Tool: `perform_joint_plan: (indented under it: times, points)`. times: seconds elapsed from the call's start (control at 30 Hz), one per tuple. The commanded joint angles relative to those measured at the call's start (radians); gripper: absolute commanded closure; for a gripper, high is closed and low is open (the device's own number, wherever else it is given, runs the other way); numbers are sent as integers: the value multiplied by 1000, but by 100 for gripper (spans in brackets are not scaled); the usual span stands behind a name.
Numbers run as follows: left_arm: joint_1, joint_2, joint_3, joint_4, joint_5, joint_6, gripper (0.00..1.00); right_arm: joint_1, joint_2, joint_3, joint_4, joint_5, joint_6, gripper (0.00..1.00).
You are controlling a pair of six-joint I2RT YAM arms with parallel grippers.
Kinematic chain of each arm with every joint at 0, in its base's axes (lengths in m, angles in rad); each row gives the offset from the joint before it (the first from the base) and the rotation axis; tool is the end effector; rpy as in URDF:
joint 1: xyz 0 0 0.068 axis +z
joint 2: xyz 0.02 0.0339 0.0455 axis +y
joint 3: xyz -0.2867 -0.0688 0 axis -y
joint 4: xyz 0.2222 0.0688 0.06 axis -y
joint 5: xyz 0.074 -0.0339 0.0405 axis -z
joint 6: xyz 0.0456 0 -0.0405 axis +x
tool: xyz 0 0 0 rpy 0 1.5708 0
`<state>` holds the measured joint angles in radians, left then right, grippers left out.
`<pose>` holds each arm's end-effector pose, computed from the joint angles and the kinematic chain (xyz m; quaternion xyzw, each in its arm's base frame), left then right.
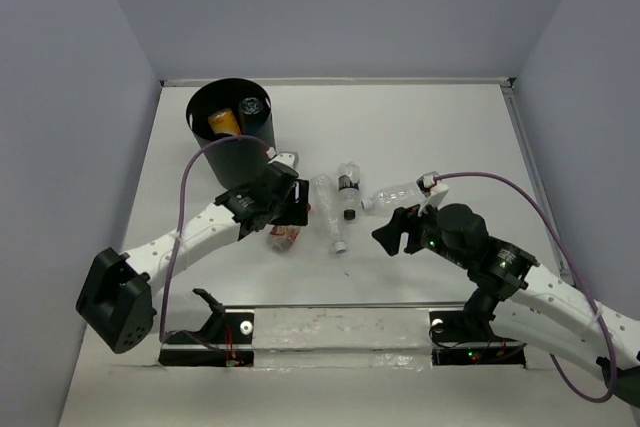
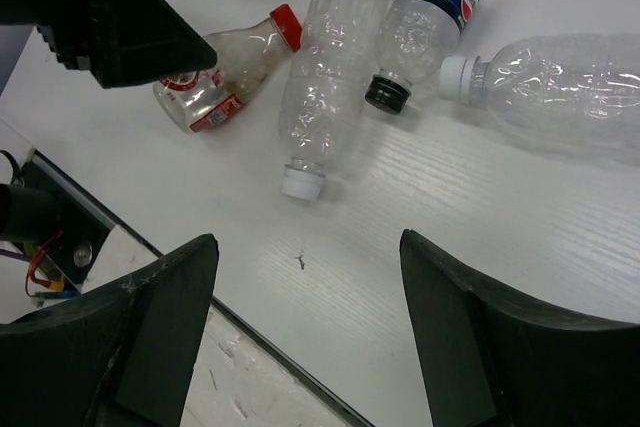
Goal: Put the plastic bottles in the bin
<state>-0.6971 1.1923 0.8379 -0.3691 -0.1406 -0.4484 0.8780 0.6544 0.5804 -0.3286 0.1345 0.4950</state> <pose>0.1824 -0.1444 0.2802 0.0841 0.9059 -0.1684 0.3793 0.0866 0.0948 0.2847 -0.1220 0.8242 0.3054 0.4611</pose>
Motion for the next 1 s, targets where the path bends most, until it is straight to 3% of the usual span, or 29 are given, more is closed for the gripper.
perform_joint_plan:
  times: [0.0,0.4,0.73,0.97]
  points:
    - [-16,76,-16,-13,-74,2,19,4,-24,29,42,7,0,21]
    - [-16,164,-48,-34,-200,-79,15,4,-38,36,30,1,-3,21]
    - [-30,187,-69,21,-123,-81,15,4,-47,32,31,4,-7,21]
    - [-42,225,-88,62,-131,-119,24,4,-59,41,30,10,-18,21]
